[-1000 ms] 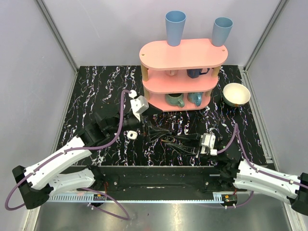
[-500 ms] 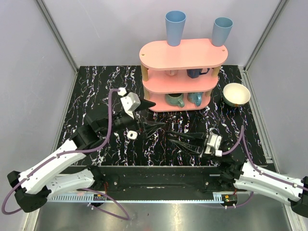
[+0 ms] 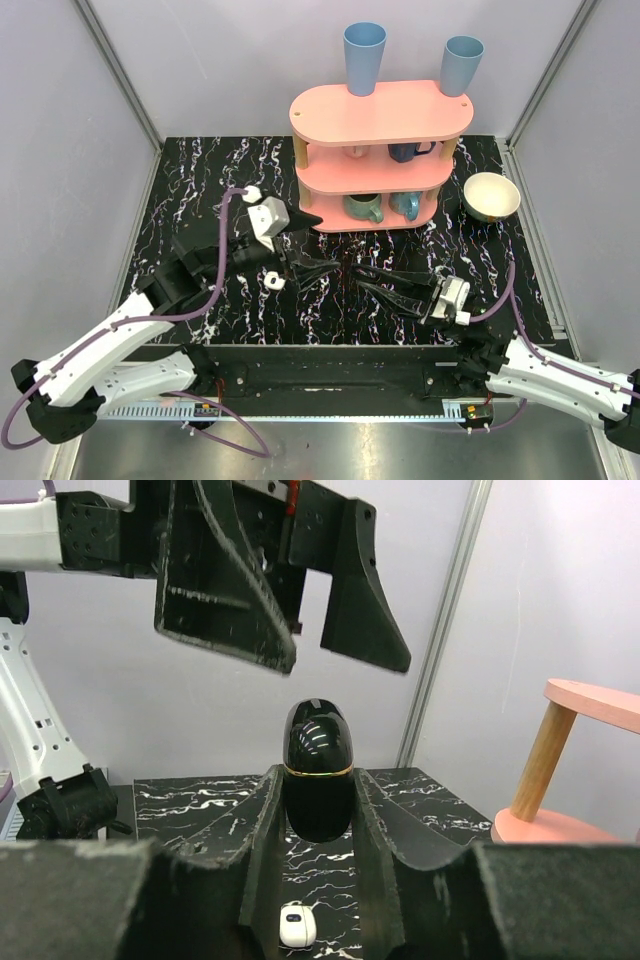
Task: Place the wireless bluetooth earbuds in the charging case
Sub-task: Open the charging case.
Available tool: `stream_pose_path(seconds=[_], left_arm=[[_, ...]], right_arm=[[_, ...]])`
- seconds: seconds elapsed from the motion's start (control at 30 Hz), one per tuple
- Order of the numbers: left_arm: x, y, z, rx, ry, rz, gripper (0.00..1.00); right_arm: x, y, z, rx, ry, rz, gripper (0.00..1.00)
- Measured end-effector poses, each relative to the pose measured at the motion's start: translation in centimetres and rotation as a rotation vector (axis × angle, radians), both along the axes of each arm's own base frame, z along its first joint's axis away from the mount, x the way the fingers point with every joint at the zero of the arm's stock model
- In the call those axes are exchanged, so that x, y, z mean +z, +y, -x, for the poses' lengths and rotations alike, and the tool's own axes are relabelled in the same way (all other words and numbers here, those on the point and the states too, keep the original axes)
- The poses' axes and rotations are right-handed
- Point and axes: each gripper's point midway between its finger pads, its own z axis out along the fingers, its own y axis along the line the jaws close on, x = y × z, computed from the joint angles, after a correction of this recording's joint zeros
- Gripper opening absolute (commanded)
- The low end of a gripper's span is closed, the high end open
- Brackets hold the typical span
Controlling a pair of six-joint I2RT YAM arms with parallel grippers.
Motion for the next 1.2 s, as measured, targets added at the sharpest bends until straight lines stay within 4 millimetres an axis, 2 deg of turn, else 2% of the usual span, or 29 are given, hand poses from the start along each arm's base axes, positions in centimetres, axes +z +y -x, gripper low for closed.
stream_pose_path(seconds=[0.17, 0.3, 0.5, 0.73, 1.2], left_arm=[[-2.8, -2.0, 1.0, -0.126, 0.055, -0.079, 0.99], [-3.9, -2.7, 1.4, -0.18, 0.075, -0.105, 0.99], [-3.8, -3.3, 1.9, -0.221, 0.079, -0.101, 0.99], [-3.1, -3.8, 1.5, -0.219, 0.075, -0.066, 0.99], [-3.0, -4.3, 1.4, -0.225, 0.071, -0.064, 0.99]], right_arm=[[-0.1, 0.1, 0.0, 0.001, 0.002, 0.001, 0.0], [-0.2, 0.2, -0.1, 0.002, 0.006, 0.007, 0.0], [-0.9, 0.8, -0.2, 0.013, 0.019, 0.029, 0.0], [-1.6, 1.5, -0.1, 0.035, 0.032, 0.052, 0.0], [-1.3, 1.2, 0.1, 0.039, 0.026, 0.042, 0.0]])
